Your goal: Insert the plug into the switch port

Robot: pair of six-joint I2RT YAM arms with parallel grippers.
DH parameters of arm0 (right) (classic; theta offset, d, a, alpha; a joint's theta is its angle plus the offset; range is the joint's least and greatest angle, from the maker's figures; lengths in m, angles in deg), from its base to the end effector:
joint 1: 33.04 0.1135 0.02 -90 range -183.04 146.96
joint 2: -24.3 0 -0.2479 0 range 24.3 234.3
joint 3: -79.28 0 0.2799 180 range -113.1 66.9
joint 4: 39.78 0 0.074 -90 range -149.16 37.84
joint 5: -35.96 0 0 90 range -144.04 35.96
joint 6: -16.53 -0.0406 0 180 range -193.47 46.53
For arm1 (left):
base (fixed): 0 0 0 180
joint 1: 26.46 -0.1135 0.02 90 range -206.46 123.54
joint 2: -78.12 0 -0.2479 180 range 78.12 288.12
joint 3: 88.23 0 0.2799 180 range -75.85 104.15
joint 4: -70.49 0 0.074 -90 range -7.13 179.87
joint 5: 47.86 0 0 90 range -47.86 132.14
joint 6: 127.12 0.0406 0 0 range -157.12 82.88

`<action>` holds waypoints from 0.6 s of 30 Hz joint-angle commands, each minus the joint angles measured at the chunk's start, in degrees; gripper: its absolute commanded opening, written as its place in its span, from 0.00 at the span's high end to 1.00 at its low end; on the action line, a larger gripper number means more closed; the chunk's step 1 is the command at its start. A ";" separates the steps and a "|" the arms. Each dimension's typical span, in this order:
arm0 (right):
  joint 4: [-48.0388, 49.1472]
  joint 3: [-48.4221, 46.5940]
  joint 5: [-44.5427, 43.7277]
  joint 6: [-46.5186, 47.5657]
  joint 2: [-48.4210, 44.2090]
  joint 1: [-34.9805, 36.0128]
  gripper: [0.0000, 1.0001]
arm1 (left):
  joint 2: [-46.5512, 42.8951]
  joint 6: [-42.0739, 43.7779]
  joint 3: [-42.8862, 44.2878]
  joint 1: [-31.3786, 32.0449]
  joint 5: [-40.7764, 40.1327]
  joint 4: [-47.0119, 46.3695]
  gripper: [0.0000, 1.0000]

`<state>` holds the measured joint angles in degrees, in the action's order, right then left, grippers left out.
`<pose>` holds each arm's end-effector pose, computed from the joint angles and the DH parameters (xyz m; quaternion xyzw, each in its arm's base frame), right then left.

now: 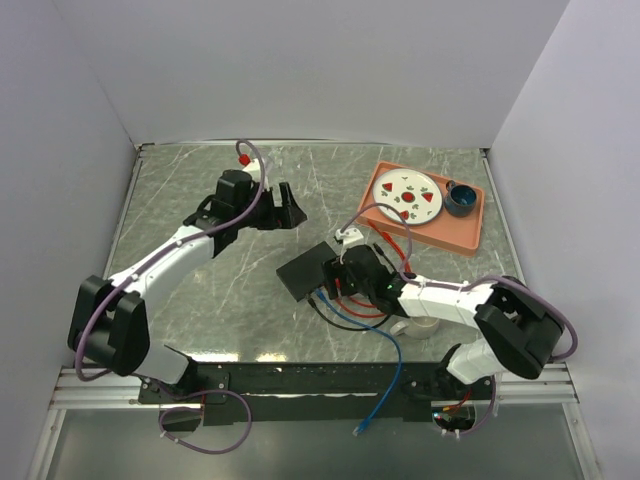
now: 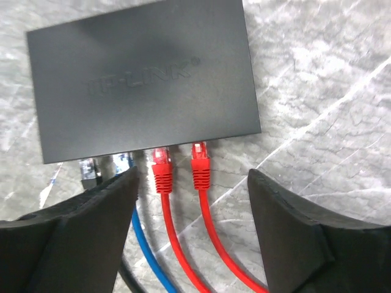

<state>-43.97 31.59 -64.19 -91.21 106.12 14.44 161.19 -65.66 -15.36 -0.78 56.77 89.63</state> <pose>0.2120 0.2206 0.1312 -0.1928 0.8764 0.1669 0.4086 0.3239 -0.1671 0.2545 0.0429 0.8574 -0.3261 0.3958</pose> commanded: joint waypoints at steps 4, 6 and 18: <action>-0.45 -4.67 -1.09 2.00 -7.28 0.24 0.05 | -7.12 1.73 -0.72 -0.71 -1.54 -1.05 0.03; -1.42 -5.55 -1.10 2.27 -8.51 0.24 0.05 | -8.88 2.25 -1.16 -0.88 -1.54 -1.58 0.03; -7.92 -9.95 -2.15 3.32 -20.82 0.15 0.01 | -19.34 2.96 -0.11 -0.89 -5.31 -1.49 0.03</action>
<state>-49.74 24.40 -64.76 -88.60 89.71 14.44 146.74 -63.36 -16.26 -1.48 54.79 89.70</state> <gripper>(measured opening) 0.993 0.969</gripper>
